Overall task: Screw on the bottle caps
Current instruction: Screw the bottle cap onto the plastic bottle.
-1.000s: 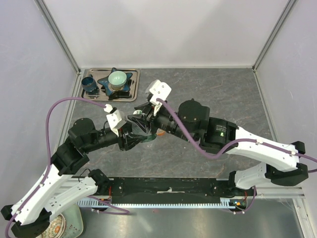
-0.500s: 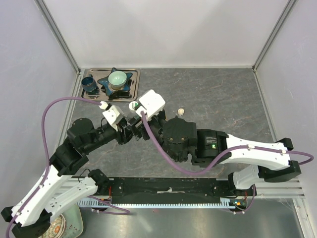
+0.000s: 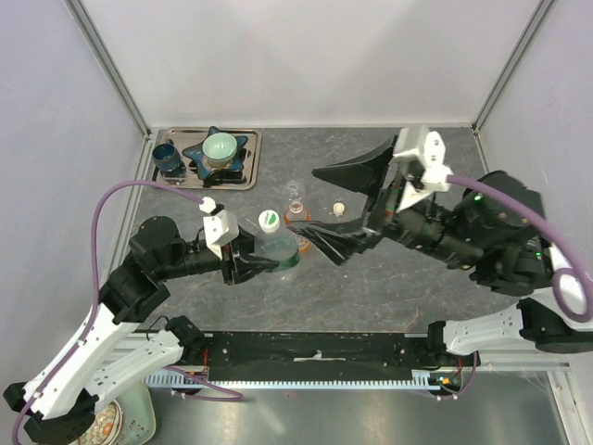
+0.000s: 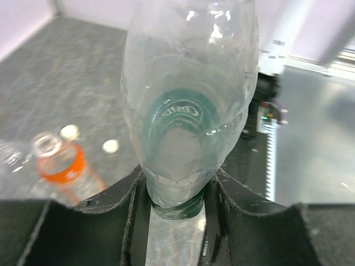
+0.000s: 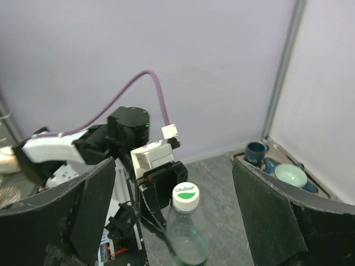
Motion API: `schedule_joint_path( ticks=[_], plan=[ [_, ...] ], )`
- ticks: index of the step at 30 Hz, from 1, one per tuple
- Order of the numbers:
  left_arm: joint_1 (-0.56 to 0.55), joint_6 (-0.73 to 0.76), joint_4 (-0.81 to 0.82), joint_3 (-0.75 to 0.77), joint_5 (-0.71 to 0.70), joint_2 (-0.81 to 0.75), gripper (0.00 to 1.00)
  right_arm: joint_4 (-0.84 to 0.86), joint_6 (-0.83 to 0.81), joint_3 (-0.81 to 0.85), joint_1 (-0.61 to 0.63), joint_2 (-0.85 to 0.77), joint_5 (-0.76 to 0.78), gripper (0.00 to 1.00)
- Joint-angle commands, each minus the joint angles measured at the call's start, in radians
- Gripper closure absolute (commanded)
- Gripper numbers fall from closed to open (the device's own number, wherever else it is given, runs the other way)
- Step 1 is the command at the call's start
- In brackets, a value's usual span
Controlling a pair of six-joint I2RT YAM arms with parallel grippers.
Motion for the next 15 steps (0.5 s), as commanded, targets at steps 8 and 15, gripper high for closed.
schedule_joint_path(
  ticks=[8, 15],
  plan=[
    [0.003, -0.048, 0.084, 0.035, 0.482, 0.028, 0.68, -0.139, -0.043, 0.062, -0.294, 0.072, -0.892, 0.13],
    [0.003, -0.036, 0.075, 0.034, 0.466, 0.025, 0.68, -0.096, 0.026, 0.114, -0.413, 0.195, -1.152, 0.19]
  ],
)
